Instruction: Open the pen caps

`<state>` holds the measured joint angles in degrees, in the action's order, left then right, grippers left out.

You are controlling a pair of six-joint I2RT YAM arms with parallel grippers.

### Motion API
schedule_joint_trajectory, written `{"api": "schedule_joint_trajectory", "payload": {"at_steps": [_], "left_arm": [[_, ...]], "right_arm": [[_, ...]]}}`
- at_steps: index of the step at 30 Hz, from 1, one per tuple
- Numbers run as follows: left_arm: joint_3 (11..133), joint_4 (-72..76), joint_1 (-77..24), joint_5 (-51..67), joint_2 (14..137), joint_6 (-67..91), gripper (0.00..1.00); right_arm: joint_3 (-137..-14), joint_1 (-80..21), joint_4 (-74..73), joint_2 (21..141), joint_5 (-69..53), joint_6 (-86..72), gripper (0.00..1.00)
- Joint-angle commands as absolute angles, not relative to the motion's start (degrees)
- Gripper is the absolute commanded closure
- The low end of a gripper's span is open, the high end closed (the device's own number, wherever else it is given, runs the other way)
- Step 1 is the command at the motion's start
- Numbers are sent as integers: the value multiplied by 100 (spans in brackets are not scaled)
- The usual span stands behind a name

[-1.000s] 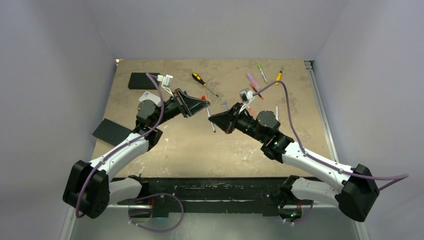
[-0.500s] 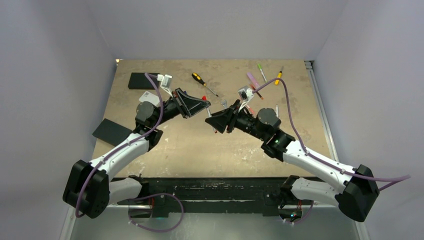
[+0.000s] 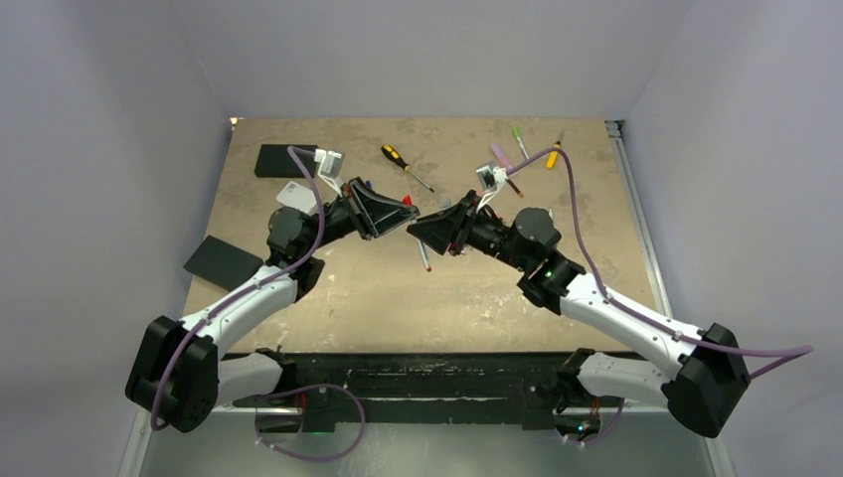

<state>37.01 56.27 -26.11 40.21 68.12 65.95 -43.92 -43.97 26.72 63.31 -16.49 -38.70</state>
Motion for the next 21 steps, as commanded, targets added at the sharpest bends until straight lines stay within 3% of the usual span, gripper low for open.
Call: {"api": "schedule_joint_trajectory", "payload": {"at_steps": [1,6,13,15,18,21], "left_arm": [[3597,5979,-2676,4181,6707,6675,100],[3572,5977,-2681,4138,6663,6671,100],[3639,5932,-2681,4009,6647,6627,100],[3651,5923,-2681,3986,6645,6619,100],[3641,5913,-2681,3965,6640,6610,100],[3639,5907,-2681,3955,6642,6622,100]], "right_arm": [[-4697,-4376,3105,6435,-1930,-4110,63],[-4772,-4377,3159,6545,-2128,-4165,73],[-4636,-4377,2940,6364,-2293,-4157,63],[-4559,-4377,2862,6286,-2264,-4143,67],[-4498,-4377,2822,6224,-2257,-4147,86],[-4530,-4377,2821,6252,-2296,-4148,96]]}}
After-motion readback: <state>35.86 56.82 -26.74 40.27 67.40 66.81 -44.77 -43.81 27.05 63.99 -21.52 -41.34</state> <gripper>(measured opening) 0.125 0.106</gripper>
